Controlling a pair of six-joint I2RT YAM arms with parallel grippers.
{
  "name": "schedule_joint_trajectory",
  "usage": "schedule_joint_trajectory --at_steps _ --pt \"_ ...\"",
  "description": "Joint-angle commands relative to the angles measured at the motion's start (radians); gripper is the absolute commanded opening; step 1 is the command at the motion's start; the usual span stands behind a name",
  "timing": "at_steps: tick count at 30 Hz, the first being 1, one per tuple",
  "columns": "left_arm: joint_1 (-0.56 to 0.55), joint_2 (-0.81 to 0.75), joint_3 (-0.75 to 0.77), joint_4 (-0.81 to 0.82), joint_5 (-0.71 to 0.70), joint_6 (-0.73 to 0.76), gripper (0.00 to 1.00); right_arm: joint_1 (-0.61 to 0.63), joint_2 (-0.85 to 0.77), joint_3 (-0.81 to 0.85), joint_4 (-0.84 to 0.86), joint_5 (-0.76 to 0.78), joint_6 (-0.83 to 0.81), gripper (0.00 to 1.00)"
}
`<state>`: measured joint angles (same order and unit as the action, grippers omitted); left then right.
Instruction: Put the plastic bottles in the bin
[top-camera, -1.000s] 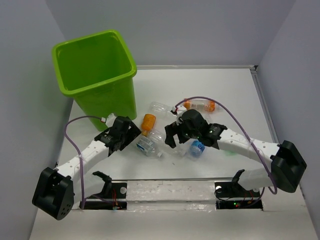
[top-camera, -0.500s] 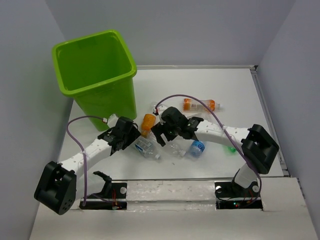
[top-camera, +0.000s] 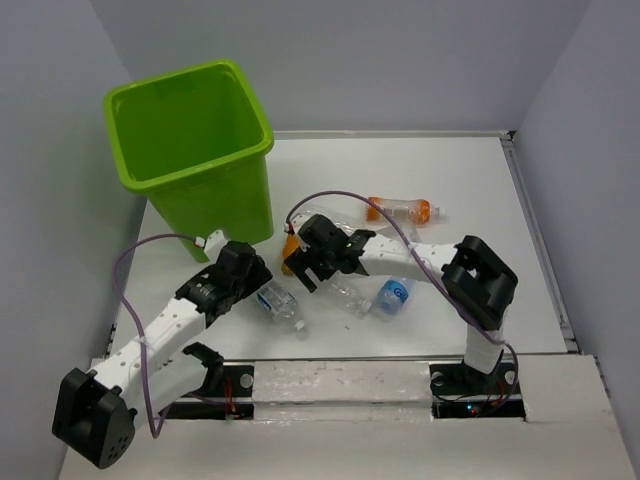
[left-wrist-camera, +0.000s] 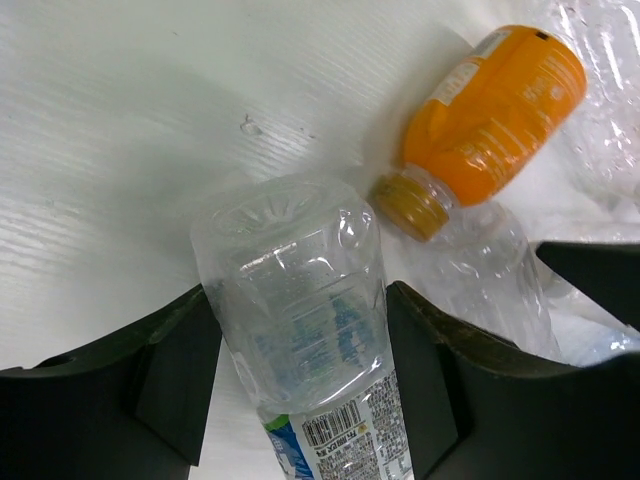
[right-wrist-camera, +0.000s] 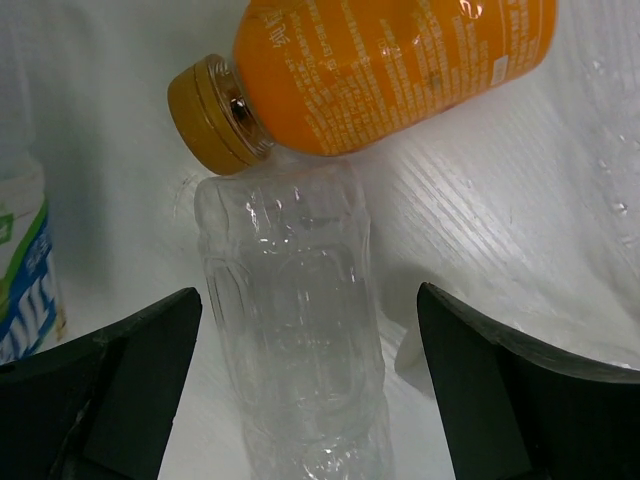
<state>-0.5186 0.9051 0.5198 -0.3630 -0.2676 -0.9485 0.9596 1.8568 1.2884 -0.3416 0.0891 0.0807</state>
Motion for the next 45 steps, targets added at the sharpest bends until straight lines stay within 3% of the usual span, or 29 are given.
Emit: schedule_joint_trajectory --at_steps 1,8,11,13,17,22,28,34,39,40,41,43,44,45 --pt "-0.023 -0.103 0.057 -0.1 0.013 0.065 0.55 0.025 0.031 0.075 -0.013 0.027 -0.019 0.93" --pt "-0.034 -0.196 0.299 -0.286 0.01 0.2 0.54 0.044 0.067 0.094 -0.014 0.087 -0.012 0.76" --pt "-0.034 -0.245 0.439 -0.352 -0.028 0.244 0.54 0.044 0.047 0.095 -0.014 0.098 -0.004 0.57" --pt "-0.034 -0.267 0.552 -0.341 -0.042 0.261 0.51 0.044 0.025 0.092 -0.014 0.106 0.004 0.47" --pt "-0.035 -0.259 0.735 -0.249 -0.056 0.307 0.49 0.053 -0.071 0.057 -0.008 0.089 0.036 0.44" --pt "-0.035 -0.129 0.989 -0.084 -0.137 0.436 0.48 0.053 -0.293 -0.032 0.055 0.022 0.086 0.38" --pt "-0.034 0.096 1.21 0.14 -0.508 0.654 0.48 0.053 -0.464 -0.1 0.119 -0.081 0.136 0.33" --pt "-0.032 0.348 1.364 0.481 -0.795 1.088 0.49 0.062 -0.567 -0.081 0.122 -0.167 0.145 0.32" --pt "-0.003 0.529 1.37 0.958 -0.901 1.525 0.49 0.062 -0.627 -0.031 0.133 -0.212 0.148 0.31" --pt "0.006 0.549 1.369 0.978 -0.907 1.569 0.51 0.062 -0.637 -0.018 0.135 -0.213 0.145 0.31" --pt "0.023 0.581 1.376 0.972 -0.918 1.564 0.68 0.062 -0.64 0.012 0.133 -0.219 0.14 0.31" --pt "0.026 0.604 1.375 0.967 -0.933 1.555 0.93 0.062 -0.637 0.052 0.135 -0.221 0.116 0.31" --pt "0.023 0.612 1.372 0.958 -0.946 1.55 0.99 0.062 -0.634 0.104 0.131 -0.204 0.107 0.3" --pt "0.022 0.612 1.372 0.946 -0.953 1.541 0.99 0.062 -0.63 0.133 0.131 -0.189 0.099 0.29"
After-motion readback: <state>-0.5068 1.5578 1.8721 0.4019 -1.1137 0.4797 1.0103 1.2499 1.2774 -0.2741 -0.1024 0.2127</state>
